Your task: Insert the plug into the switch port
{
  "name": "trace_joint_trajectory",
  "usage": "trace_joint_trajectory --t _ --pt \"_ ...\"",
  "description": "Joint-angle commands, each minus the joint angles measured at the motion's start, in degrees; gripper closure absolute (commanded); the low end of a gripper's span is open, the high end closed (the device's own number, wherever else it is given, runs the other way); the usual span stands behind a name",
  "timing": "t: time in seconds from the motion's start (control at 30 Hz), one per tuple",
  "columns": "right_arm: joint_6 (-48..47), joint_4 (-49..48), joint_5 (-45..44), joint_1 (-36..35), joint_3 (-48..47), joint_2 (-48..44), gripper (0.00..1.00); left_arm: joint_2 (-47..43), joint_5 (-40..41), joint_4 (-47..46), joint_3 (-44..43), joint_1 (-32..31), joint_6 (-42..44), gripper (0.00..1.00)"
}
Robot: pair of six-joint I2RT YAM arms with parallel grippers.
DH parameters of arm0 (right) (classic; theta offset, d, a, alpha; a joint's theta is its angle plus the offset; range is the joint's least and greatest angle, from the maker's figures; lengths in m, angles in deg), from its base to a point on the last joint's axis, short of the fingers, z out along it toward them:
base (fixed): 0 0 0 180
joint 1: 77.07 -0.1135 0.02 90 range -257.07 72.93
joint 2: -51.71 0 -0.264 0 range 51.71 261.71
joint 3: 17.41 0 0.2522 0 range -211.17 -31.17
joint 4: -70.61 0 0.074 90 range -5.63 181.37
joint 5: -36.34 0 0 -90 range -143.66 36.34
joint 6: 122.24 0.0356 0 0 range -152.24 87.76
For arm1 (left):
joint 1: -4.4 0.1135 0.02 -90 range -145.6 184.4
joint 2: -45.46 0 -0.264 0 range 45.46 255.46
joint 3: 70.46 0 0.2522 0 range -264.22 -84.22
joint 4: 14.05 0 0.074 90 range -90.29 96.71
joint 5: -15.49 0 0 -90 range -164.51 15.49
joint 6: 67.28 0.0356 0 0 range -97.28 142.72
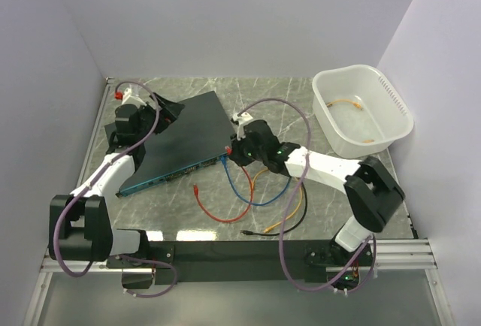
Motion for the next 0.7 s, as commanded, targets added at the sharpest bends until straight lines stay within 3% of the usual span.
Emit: trace_joint_trajectory --t 0.0,0.23,0.57,0.67 --pt "1.3 7.7 -7.1 -0.7 -5.4 4.7 1.0 0.9 0.6 2.2 0.0 3.4 1.3 0.07" --pt "3.0 11.5 -9.5 -0.7 -8.6 10.9 1.0 7.5 -1.8 -1.4 -3.8 4.9 2.3 0.08" --pt "3.9 12.0 -10.5 -0.7 -11.9 16.6 1.0 32.1 -12.0 -6.1 -25.8 5.1 4.6 0.11" --pt "4.0 12.4 -11.8 -0.7 -13.2 17.7 1.0 38.6 -14.5 -3.6 -33.2 5.2 5.4 0.11"
